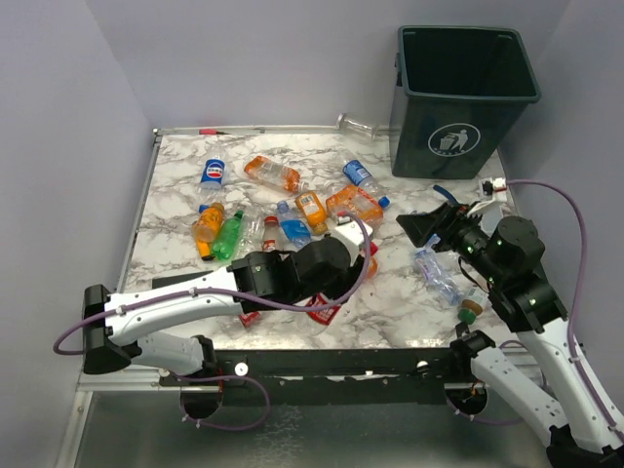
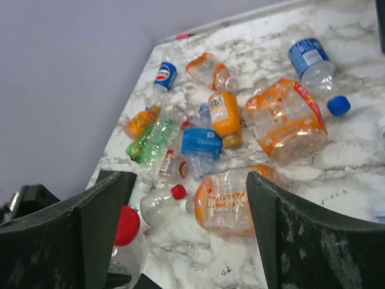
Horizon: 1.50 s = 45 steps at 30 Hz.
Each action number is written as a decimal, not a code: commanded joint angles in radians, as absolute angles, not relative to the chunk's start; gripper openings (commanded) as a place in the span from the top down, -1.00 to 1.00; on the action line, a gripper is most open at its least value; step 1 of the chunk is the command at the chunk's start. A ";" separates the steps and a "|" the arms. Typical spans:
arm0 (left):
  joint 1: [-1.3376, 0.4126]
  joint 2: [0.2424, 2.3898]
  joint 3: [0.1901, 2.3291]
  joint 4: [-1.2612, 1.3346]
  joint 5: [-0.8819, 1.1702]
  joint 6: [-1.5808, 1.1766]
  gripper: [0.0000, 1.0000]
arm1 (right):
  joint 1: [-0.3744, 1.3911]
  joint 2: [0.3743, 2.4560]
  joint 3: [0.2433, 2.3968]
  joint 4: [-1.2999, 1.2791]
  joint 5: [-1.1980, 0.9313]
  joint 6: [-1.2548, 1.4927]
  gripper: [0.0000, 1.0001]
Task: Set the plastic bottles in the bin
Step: Pick up the plastic bottle from the corner of the board.
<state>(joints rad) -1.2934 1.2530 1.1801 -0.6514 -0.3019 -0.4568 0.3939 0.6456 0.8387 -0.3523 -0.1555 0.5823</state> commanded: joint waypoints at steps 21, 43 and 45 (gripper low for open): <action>-0.956 0.960 0.678 0.433 -0.092 0.003 0.26 | 0.400 0.688 0.840 -0.091 -0.425 0.549 -0.68; -0.953 0.932 0.607 0.491 -0.018 -0.044 0.28 | 0.751 1.031 1.142 -0.098 -0.188 0.414 -0.52; -0.953 0.935 0.605 0.491 -0.020 -0.044 0.28 | 0.770 1.057 1.161 -0.127 -0.142 0.399 -0.49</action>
